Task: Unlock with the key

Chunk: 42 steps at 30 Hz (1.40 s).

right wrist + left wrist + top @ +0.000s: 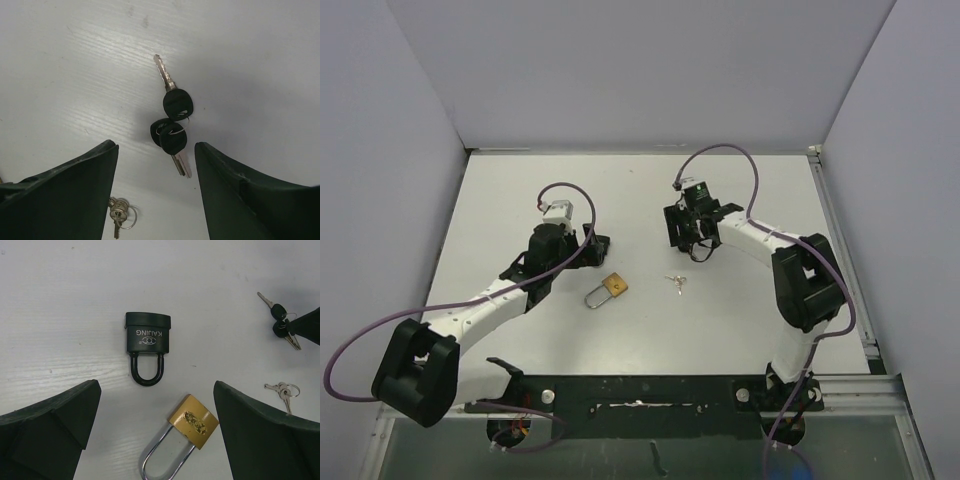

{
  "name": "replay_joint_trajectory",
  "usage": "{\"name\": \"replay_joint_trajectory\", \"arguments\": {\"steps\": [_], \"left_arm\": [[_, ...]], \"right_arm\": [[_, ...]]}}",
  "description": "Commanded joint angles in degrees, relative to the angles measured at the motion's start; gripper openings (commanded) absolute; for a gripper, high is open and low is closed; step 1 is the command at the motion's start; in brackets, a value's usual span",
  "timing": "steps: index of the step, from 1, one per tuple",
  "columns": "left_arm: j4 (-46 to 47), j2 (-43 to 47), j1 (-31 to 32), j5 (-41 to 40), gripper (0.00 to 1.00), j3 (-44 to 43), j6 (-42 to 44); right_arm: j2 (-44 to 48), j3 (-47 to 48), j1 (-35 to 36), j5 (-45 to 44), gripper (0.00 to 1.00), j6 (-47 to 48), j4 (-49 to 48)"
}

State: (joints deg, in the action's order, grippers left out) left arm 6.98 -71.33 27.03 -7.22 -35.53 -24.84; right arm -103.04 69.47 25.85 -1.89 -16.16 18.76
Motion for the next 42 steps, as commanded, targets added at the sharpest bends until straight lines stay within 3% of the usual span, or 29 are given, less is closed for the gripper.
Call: {"name": "replay_joint_trajectory", "arguments": {"steps": [1,8,18,21,33,42], "left_arm": [[2.1,0.0,0.4,0.4,0.98,-2.9,0.5],[2.0,-0.1,0.4,-0.2,0.98,-2.9,0.8],[2.3,-0.1,0.4,-0.3,0.98,-2.6,0.9],[2.3,-0.2,0.4,-0.3,0.98,-2.6,0.9],[2.4,-0.3,0.4,-0.4,0.98,-2.5,0.9],[2.3,-0.1,0.4,-0.4,0.98,-2.4,0.8]], "right_arm": [[-2.6,5.9,1.4,-3.5,0.62,4.4,4.5],[-5.0,7.4,1.5,-4.2,0.52,4.6,6.3],[-6.9,8.6,1.1,-5.0,0.48,4.7,7.3],[-7.3,8.7,0.4,-4.4,0.41,4.5,7.4],[-8.9,9.5,-1.0,-2.2,0.38,4.5,8.6],[-8.6,9.3,-2.4,0.7,0.14,4.1,8.4]]}}
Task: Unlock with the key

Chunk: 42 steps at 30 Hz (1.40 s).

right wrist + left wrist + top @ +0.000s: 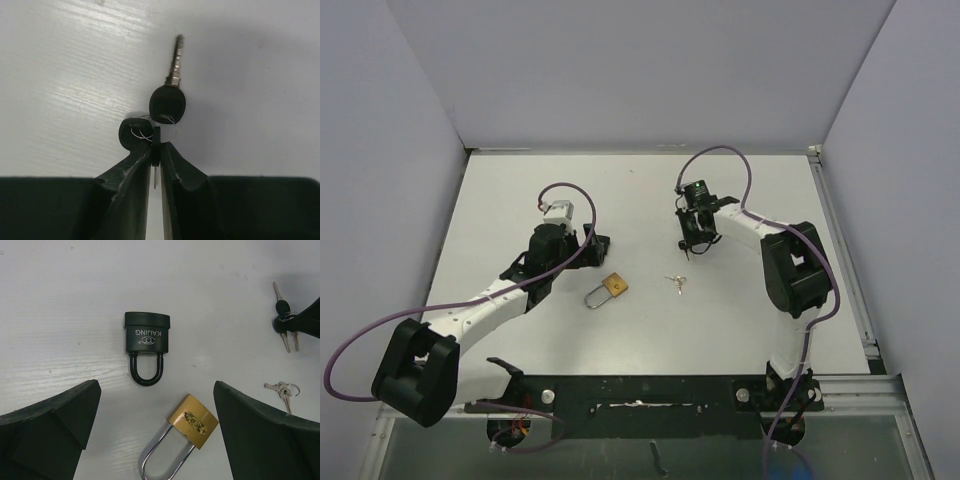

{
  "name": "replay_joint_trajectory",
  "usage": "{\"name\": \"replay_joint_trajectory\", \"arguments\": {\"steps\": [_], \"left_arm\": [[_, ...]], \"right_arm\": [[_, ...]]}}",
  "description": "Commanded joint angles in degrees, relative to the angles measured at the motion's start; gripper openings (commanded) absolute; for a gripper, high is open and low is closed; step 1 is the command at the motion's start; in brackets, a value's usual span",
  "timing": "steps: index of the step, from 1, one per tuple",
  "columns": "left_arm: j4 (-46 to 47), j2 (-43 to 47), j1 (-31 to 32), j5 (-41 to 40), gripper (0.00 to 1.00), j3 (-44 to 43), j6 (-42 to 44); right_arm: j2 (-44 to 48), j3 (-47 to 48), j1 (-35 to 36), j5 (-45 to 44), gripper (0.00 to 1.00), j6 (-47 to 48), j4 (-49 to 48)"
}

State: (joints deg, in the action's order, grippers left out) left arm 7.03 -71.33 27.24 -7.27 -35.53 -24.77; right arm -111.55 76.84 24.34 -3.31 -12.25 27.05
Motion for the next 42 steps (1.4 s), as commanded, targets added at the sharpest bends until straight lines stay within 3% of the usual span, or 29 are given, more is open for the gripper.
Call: {"name": "replay_joint_trajectory", "arguments": {"steps": [1,7,18,25,34,42], "left_arm": [[2.2,0.0,0.2,-0.3,0.98,-2.4,0.8],[2.2,0.1,0.2,0.0,0.98,-2.6,0.6],[6.1,2.0,0.9,3.3,0.98,-1.5,1.0],[12.0,2.2,2.7,8.5,0.98,-0.4,2.7],[17.0,-0.5,7.7,8.8,0.94,-0.7,5.6],[21.0,-5.4,16.3,-0.3,0.82,-1.9,13.0]], "right_arm": [[-0.1,1.9,-1.1,2.5,0.12,0.0,0.1],[2.2,1.4,-2.4,6.5,0.03,-0.9,-0.4],[10.2,-5.6,-7.8,24.8,0.00,-7.0,-10.1],[11.4,-7.7,-8.1,29.3,0.00,-10.5,-15.0],[12.9,-11.2,-7.9,31.2,0.00,-21.3,-22.7],[13.4,-9.2,-4.8,24.1,0.00,-29.1,-19.2]]}}
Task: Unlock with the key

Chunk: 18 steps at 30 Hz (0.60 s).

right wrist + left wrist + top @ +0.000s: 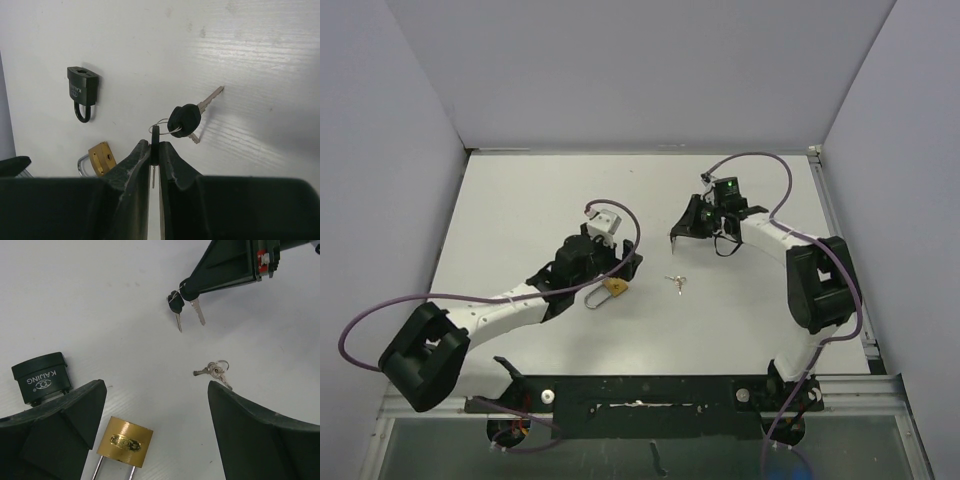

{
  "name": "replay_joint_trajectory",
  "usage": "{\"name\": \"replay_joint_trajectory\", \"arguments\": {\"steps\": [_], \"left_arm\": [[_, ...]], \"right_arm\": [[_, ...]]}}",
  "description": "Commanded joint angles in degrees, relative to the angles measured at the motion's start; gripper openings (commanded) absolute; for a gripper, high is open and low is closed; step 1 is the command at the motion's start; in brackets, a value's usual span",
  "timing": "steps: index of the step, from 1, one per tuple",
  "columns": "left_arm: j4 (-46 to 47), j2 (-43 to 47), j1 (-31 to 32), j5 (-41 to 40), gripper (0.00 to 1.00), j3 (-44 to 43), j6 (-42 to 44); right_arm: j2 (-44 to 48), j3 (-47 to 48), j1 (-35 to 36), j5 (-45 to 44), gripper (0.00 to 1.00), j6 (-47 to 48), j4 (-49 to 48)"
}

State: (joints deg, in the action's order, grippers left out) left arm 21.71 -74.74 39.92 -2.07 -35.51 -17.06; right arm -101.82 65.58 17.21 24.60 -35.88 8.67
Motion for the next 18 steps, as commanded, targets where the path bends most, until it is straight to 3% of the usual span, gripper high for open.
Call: {"name": "replay_joint_trajectory", "arguments": {"steps": [1,9,18], "left_arm": [[7.0,-2.8,4.7,-6.9,0.79,-2.1,6.4],[9.0,-10.1,10.9,-16.1,0.52,-6.2,13.2],[13.1,-16.8,15.5,-21.5,0.44,-9.2,19.5]], "right_arm": [[3.8,2.6,2.8,-4.4,0.00,-6.3,0.2],[3.7,5.2,5.8,-8.5,0.00,-8.7,4.9],[4.0,5.2,6.4,-8.7,0.00,-9.6,5.7]]}}
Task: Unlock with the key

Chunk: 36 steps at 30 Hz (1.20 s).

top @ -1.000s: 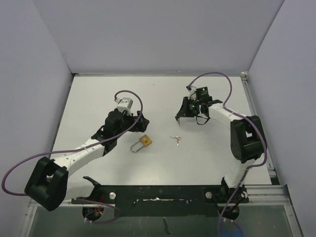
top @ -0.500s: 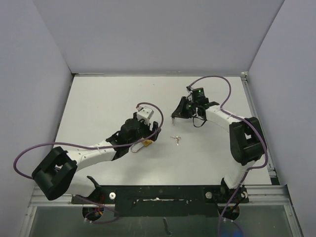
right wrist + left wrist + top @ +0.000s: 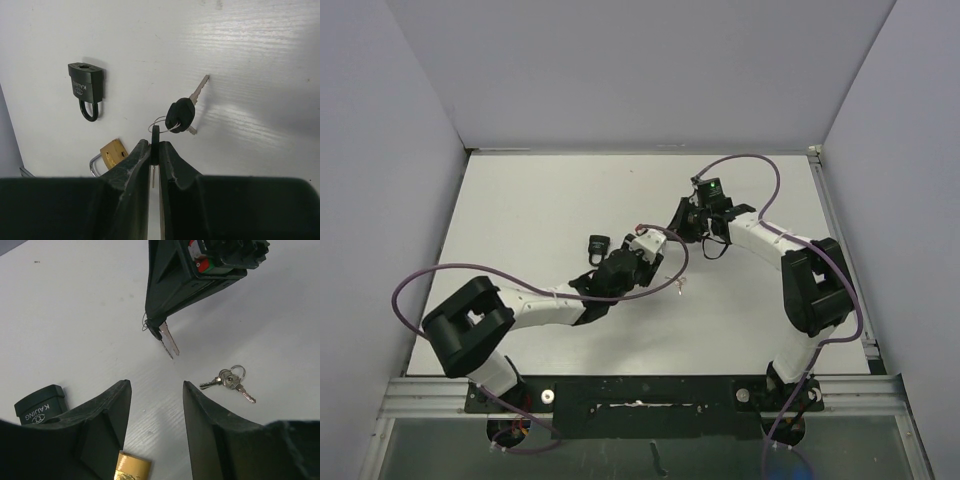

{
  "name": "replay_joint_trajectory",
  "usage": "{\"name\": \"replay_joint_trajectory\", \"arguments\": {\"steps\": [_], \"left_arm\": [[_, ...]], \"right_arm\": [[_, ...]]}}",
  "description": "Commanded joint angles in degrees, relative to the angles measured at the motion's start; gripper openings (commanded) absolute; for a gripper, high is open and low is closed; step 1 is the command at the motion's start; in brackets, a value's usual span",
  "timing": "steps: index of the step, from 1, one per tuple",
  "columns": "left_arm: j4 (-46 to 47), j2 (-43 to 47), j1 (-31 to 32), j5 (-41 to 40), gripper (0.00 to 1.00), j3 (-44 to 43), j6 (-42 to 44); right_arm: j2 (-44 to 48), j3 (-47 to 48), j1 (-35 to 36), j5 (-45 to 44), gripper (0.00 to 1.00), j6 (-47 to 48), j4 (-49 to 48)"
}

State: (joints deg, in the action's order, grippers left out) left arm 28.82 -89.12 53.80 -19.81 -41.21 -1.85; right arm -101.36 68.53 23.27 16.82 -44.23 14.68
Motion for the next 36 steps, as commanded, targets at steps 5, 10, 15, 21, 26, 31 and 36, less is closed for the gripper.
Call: {"name": "replay_joint_trajectory", "arguments": {"steps": [5,10,15,21,26,31,36], "left_arm": [[9.6,-5.7,3.6,-5.9,0.42,-3.5,6.9],[12.1,-7.9,4.4,-6.5,0.42,-5.0,7.5],[14.7,-9.6,4.4,-6.7,0.45,-5.4,9.0],[17.8,-11.6,4.4,-7.2,0.46,-5.9,11.7],[18.7,-13.3,4.4,-8.0,0.45,-6.6,13.2],[21.2,-14.7,4.4,-9.8,0.41,-6.7,14.6],[22.2,-15.6,4.3,-10.9,0.32,-7.3,15.9]], "right_arm": [[4.3,1.6,0.5,-1.0,0.00,-1.9,-0.5],[4.8,1.1,0.5,-0.5,0.00,-2.3,-0.9],[5.2,0.6,0.6,0.3,0.00,-2.8,-1.1],[5.5,0.2,0.7,0.9,0.00,-3.0,-1.3],[5.7,-0.4,0.7,1.8,0.00,-3.4,-1.8],[5.9,-0.7,1.0,2.5,0.00,-3.4,-1.7],[5.9,-1.0,1.1,2.8,0.00,-3.4,-1.8]]}}
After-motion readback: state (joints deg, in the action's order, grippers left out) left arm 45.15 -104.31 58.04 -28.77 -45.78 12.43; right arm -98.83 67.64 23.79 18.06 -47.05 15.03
